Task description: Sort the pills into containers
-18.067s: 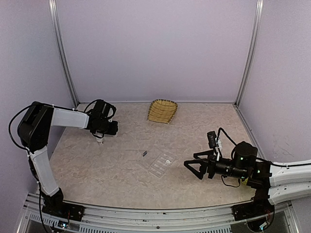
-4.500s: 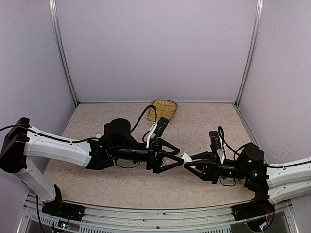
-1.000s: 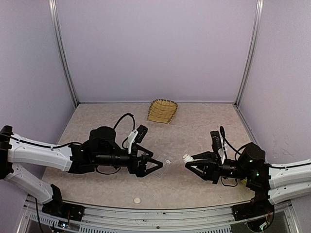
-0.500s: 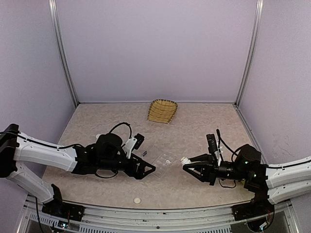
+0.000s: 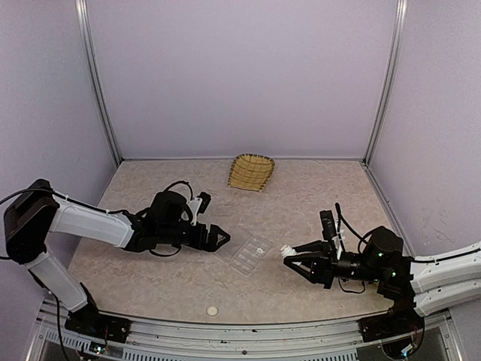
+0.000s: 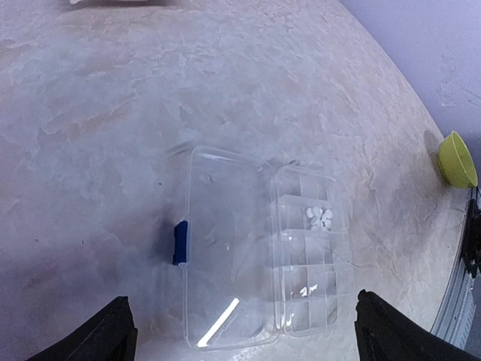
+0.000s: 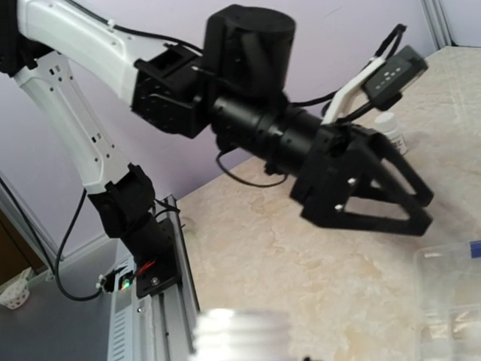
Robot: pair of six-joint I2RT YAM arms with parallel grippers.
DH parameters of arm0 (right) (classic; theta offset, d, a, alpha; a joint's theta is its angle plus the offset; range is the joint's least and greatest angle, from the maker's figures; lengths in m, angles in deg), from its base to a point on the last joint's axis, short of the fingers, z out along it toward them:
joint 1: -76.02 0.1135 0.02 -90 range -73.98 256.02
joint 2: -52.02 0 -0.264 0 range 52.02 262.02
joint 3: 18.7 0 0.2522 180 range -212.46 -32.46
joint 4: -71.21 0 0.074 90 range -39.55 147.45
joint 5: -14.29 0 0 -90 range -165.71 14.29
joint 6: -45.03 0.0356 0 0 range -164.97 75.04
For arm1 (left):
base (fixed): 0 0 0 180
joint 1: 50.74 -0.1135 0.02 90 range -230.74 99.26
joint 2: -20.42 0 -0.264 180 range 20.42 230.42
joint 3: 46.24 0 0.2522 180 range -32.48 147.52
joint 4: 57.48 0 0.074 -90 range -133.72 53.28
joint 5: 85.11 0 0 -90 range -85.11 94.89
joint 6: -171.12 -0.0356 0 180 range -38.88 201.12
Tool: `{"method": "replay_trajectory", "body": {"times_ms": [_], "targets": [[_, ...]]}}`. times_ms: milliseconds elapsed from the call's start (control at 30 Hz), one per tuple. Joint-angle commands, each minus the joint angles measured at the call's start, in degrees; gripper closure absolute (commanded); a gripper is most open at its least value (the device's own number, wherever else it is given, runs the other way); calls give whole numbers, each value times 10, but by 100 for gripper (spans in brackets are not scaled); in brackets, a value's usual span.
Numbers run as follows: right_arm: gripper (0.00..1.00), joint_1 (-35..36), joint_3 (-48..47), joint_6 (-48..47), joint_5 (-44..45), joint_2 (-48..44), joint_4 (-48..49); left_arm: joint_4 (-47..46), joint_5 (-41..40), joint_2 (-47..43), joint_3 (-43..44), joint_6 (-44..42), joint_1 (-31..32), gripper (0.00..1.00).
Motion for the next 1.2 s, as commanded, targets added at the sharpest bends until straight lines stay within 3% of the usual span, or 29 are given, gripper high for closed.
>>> {"method": "replay_trajectory", "body": {"times_ms": [0, 333, 1167], "targets": [[83, -3, 8, 2, 6, -6, 15, -31, 53, 39, 32, -23, -19, 1], [83, -3, 7, 5, 6, -8, 12, -72, 112, 113, 41, -6, -32, 1], [84, -3, -18, -13, 8, 23, 3, -95, 86, 82, 11, 46, 71, 1]]}}
